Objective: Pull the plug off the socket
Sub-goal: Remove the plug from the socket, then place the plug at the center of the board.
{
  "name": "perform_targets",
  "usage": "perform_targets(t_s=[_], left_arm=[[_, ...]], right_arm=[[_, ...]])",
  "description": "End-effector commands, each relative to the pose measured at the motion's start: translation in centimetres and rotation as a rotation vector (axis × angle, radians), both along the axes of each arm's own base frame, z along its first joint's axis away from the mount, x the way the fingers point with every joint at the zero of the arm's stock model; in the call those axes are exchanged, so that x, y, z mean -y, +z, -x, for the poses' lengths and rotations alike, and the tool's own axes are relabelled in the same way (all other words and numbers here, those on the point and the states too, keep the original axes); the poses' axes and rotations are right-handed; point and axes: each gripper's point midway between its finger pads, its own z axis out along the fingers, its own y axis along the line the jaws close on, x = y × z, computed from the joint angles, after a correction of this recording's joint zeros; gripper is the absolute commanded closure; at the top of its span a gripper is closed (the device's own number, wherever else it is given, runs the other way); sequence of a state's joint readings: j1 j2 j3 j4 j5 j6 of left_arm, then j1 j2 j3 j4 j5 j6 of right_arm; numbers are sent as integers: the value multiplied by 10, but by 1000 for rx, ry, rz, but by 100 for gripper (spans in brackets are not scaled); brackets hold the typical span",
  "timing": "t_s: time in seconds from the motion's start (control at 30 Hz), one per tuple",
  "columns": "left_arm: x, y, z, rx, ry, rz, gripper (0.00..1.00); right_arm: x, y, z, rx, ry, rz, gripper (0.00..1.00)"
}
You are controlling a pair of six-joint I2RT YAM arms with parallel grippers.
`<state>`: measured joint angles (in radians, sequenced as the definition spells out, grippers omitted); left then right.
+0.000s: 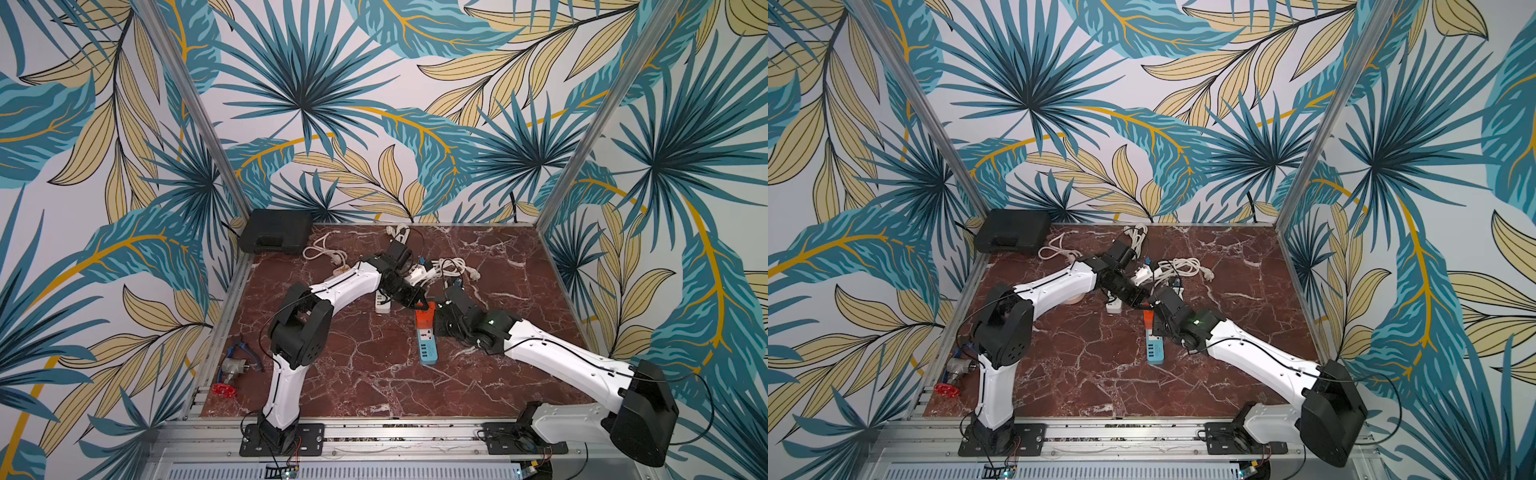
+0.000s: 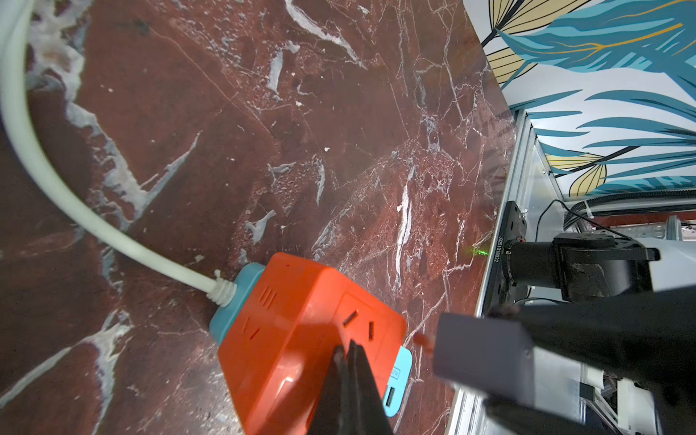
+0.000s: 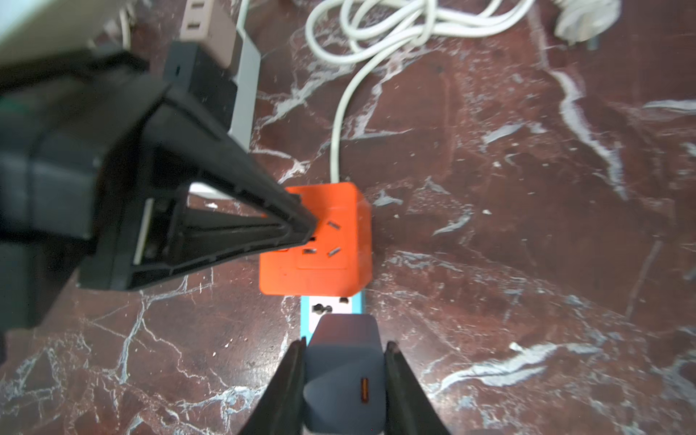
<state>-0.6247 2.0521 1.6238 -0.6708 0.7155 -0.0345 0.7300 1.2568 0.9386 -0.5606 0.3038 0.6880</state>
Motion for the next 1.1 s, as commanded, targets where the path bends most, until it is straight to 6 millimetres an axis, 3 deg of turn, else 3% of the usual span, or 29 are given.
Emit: perform_targets(t_s=[0.0, 0.13, 0.27, 0.4, 0.77, 0.9, 1.07], left_arm=[[1, -4, -6, 5, 7, -25, 100], [0, -3, -6, 5, 7, -24, 100], [0, -4, -6, 5, 6, -24, 100], [0, -3, -6, 4, 7, -21, 100], [-2, -1, -9, -3, 14, -12, 100], [-3, -1, -9, -8, 16, -9, 100], [-3, 0, -9, -12, 17, -7, 100]], right_arm=[[32, 8, 6, -15, -78, -4, 87], [70, 14, -2, -20, -204, -67, 87], [101, 5, -17, -41, -324, -101, 87], [123, -9, -41, -45, -445, -209, 87], [198, -32, -104, 77, -800, -272, 86], [215, -36, -130, 147, -873, -295, 86], [222, -40, -159, 177, -894, -274, 84]])
